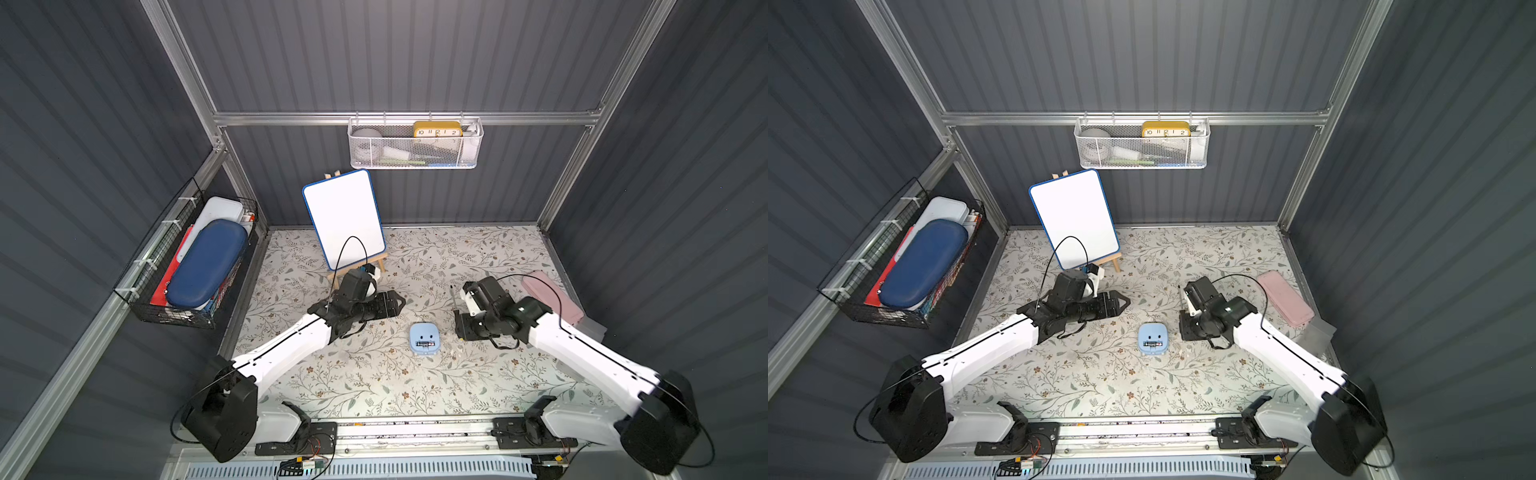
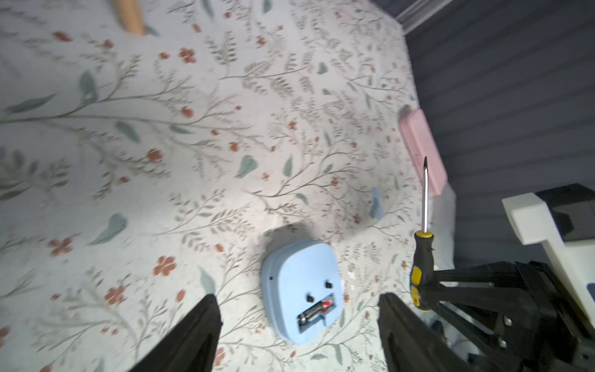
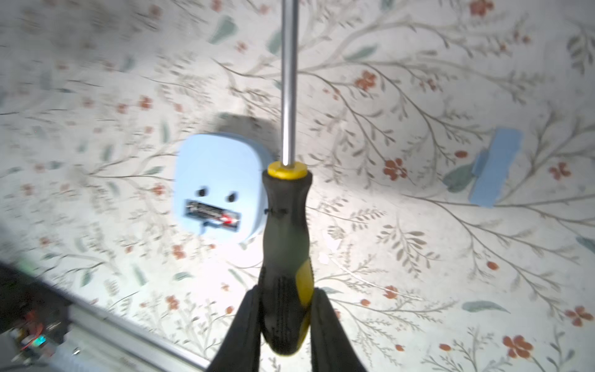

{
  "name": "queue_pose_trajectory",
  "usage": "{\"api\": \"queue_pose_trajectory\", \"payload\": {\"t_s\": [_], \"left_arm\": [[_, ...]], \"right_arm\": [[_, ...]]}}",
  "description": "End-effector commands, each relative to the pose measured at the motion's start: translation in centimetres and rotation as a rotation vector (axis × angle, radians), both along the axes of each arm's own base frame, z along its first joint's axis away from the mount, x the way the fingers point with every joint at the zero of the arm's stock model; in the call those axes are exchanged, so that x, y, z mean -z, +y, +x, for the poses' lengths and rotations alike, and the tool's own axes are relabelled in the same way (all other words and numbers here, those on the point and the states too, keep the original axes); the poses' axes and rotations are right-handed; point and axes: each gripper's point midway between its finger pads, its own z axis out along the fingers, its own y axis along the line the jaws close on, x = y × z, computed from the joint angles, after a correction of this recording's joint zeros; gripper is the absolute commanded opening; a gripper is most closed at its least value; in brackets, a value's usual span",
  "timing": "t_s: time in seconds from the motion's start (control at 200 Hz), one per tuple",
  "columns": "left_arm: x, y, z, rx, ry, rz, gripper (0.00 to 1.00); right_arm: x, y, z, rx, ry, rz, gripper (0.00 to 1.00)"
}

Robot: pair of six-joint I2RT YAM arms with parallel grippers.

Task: Remove the battery from the alarm
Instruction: Pick up the screwdriver from the center of the board.

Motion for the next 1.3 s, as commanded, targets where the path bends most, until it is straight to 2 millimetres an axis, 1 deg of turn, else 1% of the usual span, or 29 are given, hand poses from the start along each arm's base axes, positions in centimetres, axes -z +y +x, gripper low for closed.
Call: {"api": "queue_pose_trajectory", "payload": {"t_s": [0.0, 0.07, 0.16, 0.27, 0.32, 0.415, 0.555, 0.595, 0.69, 0.79, 0.815, 0.905, 0.915, 0.94, 1.081, 1.136, 1.196, 1.216, 1.296], "left_arm": [[-4.2, -3.4, -1.7, 0.243, -0.067, -0.166, 0.83], [-4.6, -4.3, -1.6, 0.286, -0.05, -0.193, 0.84], [-4.7, -4.9, -0.7, 0.277, -0.037, -0.194, 0.84], [-4.6, -5.7, 0.5, 0.27, -0.04, -0.191, 0.81], [-4.1, -5.7, 0.9, 0.251, -0.028, -0.176, 0.8], [-3.1, -5.2, 1.0, 0.213, 0.0, -0.158, 0.76], [-1.7, -4.7, 0.5, 0.185, 0.032, -0.157, 0.71], [-1.8, -4.7, 0.3, 0.188, 0.03, -0.172, 0.71], [-2.2, -5.2, -0.3, 0.22, 0.021, -0.238, 0.71], [-2.5, -5.6, -0.5, 0.235, 0.004, -0.282, 0.7], [-2.8, -5.9, -1.1, 0.266, 0.007, -0.303, 0.7], [-3.2, -6.1, -1.4, 0.285, -0.01, -0.332, 0.7], [-3.3, -6.1, -1.4, 0.286, -0.01, -0.334, 0.7], [-3.4, -6.2, -1.4, 0.287, -0.013, -0.339, 0.7], [-4.2, -6.2, -1.8, 0.3, -0.052, -0.359, 0.7], [-4.2, -6.1, -1.9, 0.303, -0.059, -0.354, 0.68], [-4.1, -6.1, -1.9, 0.305, -0.067, -0.35, 0.63], [-4.0, -6.2, -1.8, 0.305, -0.069, -0.351, 0.58], [-3.4, -6.5, -2.1, 0.332, -0.055, -0.362, 0.43]], "right_arm": [[-1.9, 2.6, -1.5, -0.102, -0.053, 0.086, 0.13], [-1.8, 2.9, -1.6, -0.1, -0.067, 0.056, 0.12], [-1.5, 3.5, -1.7, -0.112, -0.053, 0.013, 0.11], [-1.5, 4.6, -1.6, -0.126, -0.06, -0.008, 0.1], [-1.6, 4.8, -1.3, -0.118, -0.07, -0.013, 0.1], [-1.9, 5.0, -0.9, -0.104, -0.092, -0.002, 0.1], [-2.3, 5.3, -0.6, -0.096, -0.109, 0.014, 0.09], [-2.3, 5.6, -0.6, -0.1, -0.105, 0.025, 0.09], [-2.5, 6.4, -0.7, -0.12, -0.091, 0.06, 0.09], [-3.0, 6.8, -0.6, -0.122, -0.1, 0.078, 0.09], [-3.2, 6.9, -0.6, -0.124, -0.102, 0.086, 0.09], [-3.4, 7.3, -0.5, -0.129, -0.105, 0.106, 0.09], [-2.8, 7.5, -0.5, -0.13, -0.088, 0.094, 0.09], [-2.5, 7.6, -0.4, -0.132, -0.079, 0.091, 0.09], [-2.6, 8.0, -0.4, -0.137, -0.08, 0.101, 0.09], [-2.6, 8.1, -0.4, -0.138, -0.08, 0.104, 0.09], [-2.7, 8.3, -0.3, -0.141, -0.081, 0.106, 0.09], [-2.8, 8.4, -0.3, -0.143, -0.082, 0.109, 0.09], [-3.2, 8.7, -0.3, -0.15, -0.088, 0.12, 0.09]]}}
